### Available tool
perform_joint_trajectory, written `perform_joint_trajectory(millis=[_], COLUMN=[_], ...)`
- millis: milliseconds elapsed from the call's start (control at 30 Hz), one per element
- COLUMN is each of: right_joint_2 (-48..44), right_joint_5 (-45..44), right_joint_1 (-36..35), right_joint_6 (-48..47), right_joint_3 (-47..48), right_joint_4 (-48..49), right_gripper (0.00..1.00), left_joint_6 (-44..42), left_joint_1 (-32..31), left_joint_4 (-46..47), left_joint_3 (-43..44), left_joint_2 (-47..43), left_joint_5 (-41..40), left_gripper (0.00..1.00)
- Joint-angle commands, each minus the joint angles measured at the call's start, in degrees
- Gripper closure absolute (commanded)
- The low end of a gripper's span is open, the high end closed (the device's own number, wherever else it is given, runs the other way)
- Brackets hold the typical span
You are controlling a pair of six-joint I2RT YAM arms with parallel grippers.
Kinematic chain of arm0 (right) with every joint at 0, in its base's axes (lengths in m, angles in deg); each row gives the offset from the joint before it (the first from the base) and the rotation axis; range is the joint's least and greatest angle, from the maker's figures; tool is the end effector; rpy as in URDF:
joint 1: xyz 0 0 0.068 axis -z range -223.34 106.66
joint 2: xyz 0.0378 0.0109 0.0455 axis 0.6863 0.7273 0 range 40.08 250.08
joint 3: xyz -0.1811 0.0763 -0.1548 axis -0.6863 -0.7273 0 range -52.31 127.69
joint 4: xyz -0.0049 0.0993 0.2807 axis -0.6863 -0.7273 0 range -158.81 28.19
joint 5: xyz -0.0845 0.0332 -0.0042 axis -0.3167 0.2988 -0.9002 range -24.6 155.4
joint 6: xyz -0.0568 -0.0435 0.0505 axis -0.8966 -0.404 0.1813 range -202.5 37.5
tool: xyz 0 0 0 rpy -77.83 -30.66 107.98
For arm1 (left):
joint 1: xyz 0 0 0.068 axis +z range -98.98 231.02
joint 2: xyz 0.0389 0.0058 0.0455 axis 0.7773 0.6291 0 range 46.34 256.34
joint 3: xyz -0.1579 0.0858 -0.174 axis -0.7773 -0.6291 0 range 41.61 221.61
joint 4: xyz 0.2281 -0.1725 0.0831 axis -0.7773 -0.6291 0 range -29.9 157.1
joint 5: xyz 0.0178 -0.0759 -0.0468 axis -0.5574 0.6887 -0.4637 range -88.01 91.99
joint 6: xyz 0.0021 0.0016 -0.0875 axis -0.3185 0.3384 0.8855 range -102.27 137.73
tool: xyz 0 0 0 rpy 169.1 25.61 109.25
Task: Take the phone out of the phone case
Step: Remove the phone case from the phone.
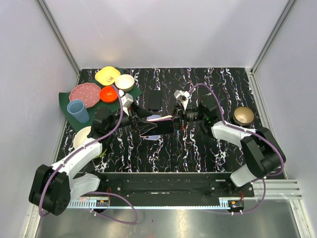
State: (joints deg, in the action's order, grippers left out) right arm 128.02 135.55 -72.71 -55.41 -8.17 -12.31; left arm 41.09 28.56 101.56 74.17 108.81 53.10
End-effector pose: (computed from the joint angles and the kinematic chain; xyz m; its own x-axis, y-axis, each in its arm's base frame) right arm 0.2756 0.2390 0.2109 -0.3704 -0.0310 -0.9283 -0.9137 -0.1675 0.3702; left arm 0.2604 -0.1730 0.2471 -0.3120 -0.1402 -0.9397 0.9076 0.2486 -0.3385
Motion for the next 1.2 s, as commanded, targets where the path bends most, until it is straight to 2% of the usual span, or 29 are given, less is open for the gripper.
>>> perform_joint_trajectory(millis=[0,100,467,867,1167], right_joint_2=[-0.5,-0.4,0.3,2.0,5.1], right_joint_5=[1.2,1.0,0.0,-1.9,-3.8], right_joint_1=[-1.1,-1.1,-1.1,-1.0,-0.4], right_joint_6=[0.9,0.7,-0.4,-2.7,-3.9], right_joint_3=[2.8,3.0,4.8,8.9,13.2], right_joint_4=[1.0,0.3,-6.7,-18.7,-28.5], right_gripper=[1.0,1.0,1.0,1.0,1.0], left_joint_6=[-1.3,-1.3,-3.1,-6.9,-15.5], left_joint_1=[0.2,0.2,1.3,2.1,2.1], left_joint_4=[4.3,4.1,1.1,-4.8,-15.6], left_joint_3=[2.1,2.1,4.2,6.6,11.0], left_joint_2=[-0.9,-1.0,-2.3,-3.6,-4.2], left_joint_5=[-1.4,-1.9,-3.6,-3.1,-2.3], left_gripper=[0.17,0.01,0.01,0.01,0.01])
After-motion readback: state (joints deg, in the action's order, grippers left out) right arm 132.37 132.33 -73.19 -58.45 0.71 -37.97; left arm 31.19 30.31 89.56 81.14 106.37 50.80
